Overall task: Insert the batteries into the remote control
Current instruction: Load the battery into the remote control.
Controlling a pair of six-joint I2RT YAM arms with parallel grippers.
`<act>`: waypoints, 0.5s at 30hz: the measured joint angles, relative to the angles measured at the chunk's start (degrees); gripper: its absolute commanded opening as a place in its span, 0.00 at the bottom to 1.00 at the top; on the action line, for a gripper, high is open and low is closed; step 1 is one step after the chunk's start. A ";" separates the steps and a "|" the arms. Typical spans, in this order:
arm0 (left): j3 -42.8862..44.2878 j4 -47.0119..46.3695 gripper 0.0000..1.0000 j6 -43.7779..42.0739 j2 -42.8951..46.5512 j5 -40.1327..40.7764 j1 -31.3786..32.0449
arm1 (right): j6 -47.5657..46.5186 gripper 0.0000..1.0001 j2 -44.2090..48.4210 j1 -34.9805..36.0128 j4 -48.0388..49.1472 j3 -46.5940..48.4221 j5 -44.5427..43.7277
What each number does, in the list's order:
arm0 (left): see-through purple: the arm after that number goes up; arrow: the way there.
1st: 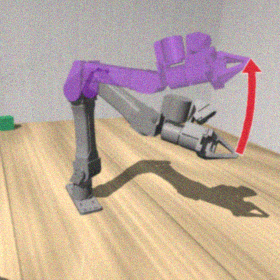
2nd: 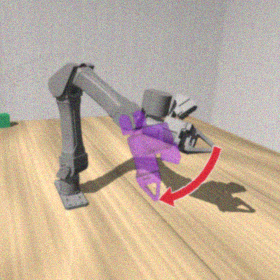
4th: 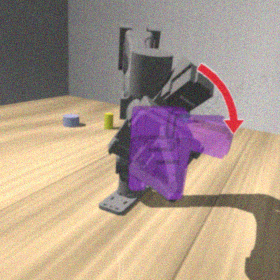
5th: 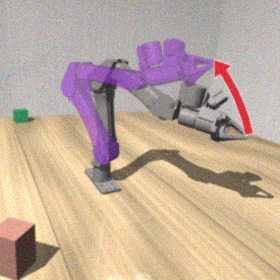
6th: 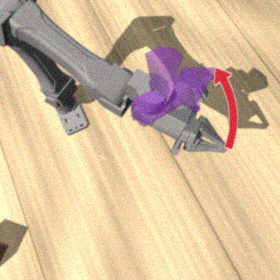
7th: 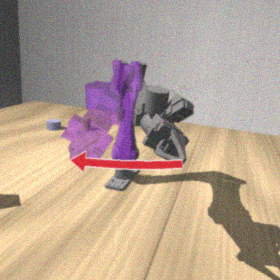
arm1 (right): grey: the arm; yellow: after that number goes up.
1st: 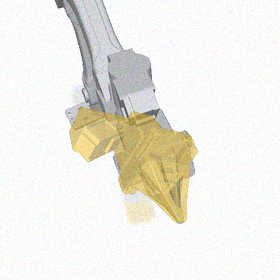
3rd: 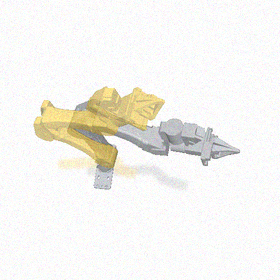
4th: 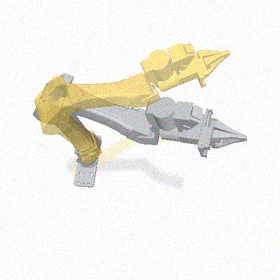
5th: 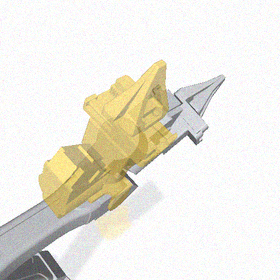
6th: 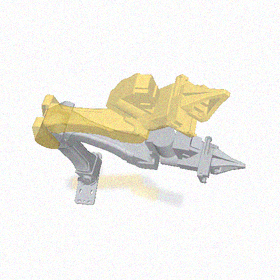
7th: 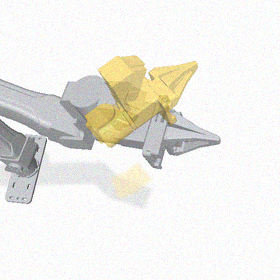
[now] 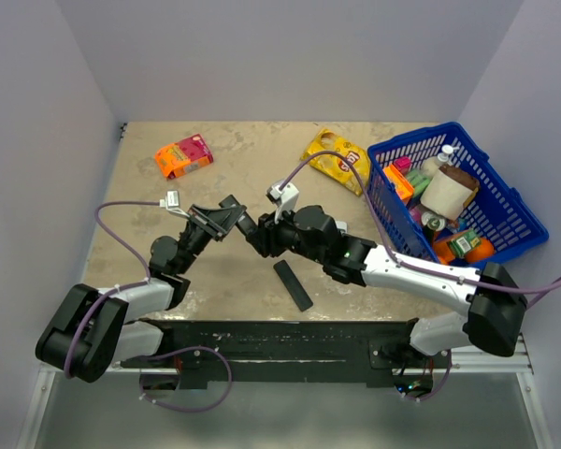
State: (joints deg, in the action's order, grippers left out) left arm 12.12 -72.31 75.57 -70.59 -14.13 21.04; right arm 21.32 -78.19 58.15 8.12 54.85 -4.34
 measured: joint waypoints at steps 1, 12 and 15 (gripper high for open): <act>0.00 -0.02 0.00 0.02 0.00 0.00 0.00 | -0.15 0.44 0.20 0.02 -0.04 0.00 0.02; 0.00 -0.48 0.00 0.39 0.46 -0.94 0.04 | -5.27 0.45 0.98 -0.35 -4.46 4.42 -0.31; 0.00 -0.48 0.00 0.42 0.50 -1.16 0.04 | -6.01 0.45 0.98 -0.37 -4.63 5.44 0.85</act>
State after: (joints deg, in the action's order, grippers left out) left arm 12.12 -72.79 75.99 -70.08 -15.29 21.08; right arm 15.31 -77.21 57.78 3.49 60.29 -3.49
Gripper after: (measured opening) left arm 0.234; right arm 0.447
